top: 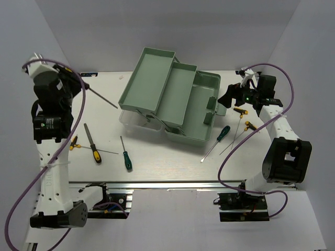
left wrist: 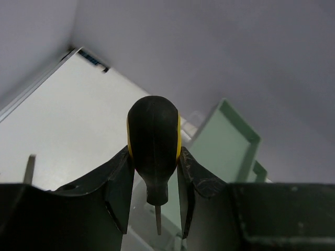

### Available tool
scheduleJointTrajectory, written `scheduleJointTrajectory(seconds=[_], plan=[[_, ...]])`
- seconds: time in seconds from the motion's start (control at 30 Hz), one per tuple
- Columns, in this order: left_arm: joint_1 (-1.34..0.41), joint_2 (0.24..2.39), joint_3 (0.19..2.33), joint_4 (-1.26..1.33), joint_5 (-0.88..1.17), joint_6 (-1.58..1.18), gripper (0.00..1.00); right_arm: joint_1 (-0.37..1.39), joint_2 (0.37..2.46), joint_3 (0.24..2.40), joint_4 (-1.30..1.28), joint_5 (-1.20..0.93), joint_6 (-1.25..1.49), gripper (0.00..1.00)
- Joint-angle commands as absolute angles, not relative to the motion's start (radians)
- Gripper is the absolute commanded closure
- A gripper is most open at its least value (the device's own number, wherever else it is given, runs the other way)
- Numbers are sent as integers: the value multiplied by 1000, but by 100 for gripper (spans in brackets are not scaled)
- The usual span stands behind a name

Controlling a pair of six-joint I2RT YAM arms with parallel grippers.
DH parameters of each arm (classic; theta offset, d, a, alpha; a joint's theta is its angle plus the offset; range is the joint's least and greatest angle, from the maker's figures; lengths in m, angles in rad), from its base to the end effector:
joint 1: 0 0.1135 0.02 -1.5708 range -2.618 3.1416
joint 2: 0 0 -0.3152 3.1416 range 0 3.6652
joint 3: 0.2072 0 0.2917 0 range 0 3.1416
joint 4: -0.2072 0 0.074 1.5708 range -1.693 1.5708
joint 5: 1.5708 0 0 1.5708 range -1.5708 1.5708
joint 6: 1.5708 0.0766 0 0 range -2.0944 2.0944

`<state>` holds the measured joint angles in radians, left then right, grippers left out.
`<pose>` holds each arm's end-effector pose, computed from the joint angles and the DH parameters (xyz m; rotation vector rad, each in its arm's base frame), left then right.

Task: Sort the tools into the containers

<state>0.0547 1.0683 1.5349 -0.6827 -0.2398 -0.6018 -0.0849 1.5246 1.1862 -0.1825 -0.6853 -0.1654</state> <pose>0.2397 0.0313 0.5399 -0.7354 1.6255 -0.1799 0.4129 0.0135 0.3239 -0.4852 1.9492 0.5540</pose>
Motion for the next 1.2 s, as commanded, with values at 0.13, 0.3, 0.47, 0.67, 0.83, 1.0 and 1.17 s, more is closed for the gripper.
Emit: scheduleJointTrajectory(seconds=[0.13,0.3,0.47,0.67,0.83,1.0,1.17], plan=[[31,1291,1837,-683,168,-402,100,-89,1474,1177,-173,-712,-166,13],[-125,1489,2052,-704,196,-341,100,-89,1459,1155,-170,-712,-166,13],[-267,1716,2284,-790,118,-278,100,-89,1433,1129,-169,-703,-170,13],[-305,1819,2330,-778,46,-219,100,-90,1397,1078,-150,-696,-172,12],[-316,1874,2361,-822,34,-192,100,-91,1397,1062,-135,-698,-166,12],[-330,1913,2356,-839,55,-184,87,-91,1410,1062,-123,-698,-160,12],[-353,1973,2355,-831,78,-186,74,-91,1416,1063,-120,-689,-158,12]])
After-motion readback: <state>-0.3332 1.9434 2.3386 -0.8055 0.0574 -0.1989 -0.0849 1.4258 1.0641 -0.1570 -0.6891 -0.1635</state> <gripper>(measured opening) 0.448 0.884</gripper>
